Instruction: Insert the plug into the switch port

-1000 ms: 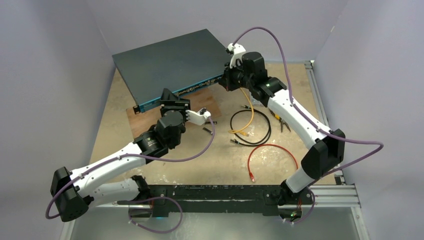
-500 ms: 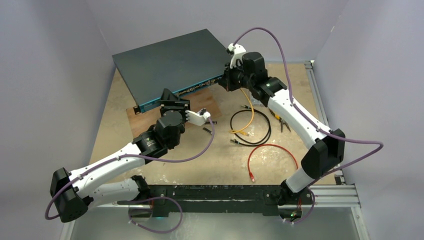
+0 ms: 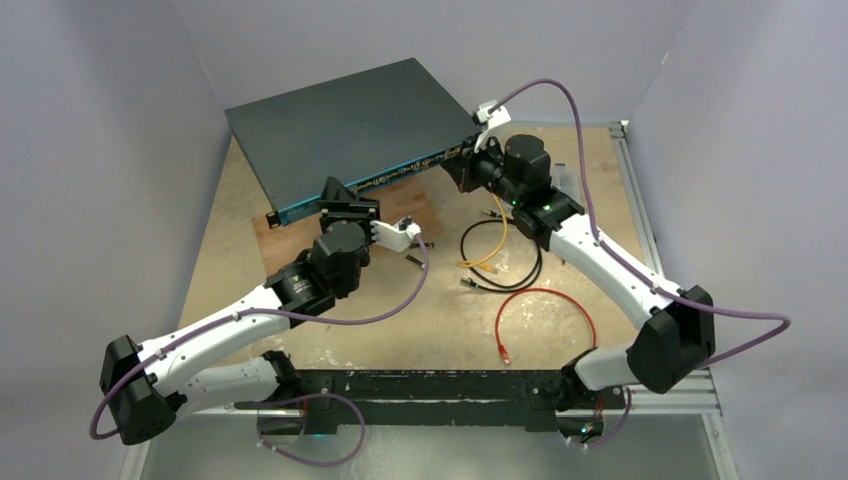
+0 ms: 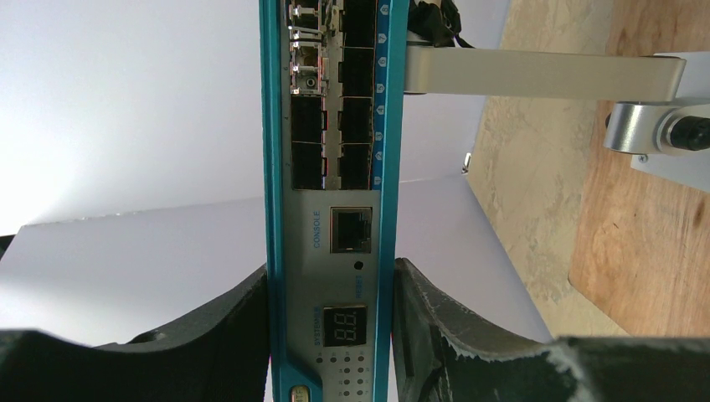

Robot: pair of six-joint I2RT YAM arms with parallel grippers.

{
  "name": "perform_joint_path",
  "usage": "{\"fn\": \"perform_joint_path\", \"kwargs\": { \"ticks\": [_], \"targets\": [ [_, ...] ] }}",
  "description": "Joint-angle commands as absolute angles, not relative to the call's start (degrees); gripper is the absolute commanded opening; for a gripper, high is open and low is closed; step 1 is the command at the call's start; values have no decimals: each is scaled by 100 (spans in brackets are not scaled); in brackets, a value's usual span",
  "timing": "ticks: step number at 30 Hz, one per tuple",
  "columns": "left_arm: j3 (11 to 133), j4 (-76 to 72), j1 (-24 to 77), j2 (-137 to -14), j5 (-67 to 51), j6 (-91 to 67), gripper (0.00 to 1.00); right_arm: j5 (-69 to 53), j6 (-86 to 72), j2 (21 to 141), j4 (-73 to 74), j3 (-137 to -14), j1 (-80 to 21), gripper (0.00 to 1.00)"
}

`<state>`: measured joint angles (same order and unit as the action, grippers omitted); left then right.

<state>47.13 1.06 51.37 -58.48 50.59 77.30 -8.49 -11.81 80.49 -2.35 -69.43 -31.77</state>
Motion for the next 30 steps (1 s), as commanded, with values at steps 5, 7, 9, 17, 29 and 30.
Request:
{"fn": "perform_joint_path", "kwargs": {
  "ticks": [5,7,9,17,29,30],
  "targets": [
    [4693,686,4973,-5846,5359,7214,0,-648,-1309,7963,-851,-7000,-3190,0],
    [4700,686,4976,-5830,5353,7211,0,-662,-1318,8042,-800,-7036,-3190,0],
    [4699,686,4968,-5827,5361,7216,0,-676,-1323,8111,-730,-7072,-3190,0],
    [4694,694,4974,-5800,5343,7210,0,-725,-1371,8219,-769,-7108,-3189,0],
    [4703,788,4975,-5741,5270,7186,0,-776,-1438,8410,-1051,-7289,-3189,0],
    [4702,803,4975,-5733,5247,7179,0,-800,-1445,8436,-1095,-7313,-3190,0]
  ]
}}
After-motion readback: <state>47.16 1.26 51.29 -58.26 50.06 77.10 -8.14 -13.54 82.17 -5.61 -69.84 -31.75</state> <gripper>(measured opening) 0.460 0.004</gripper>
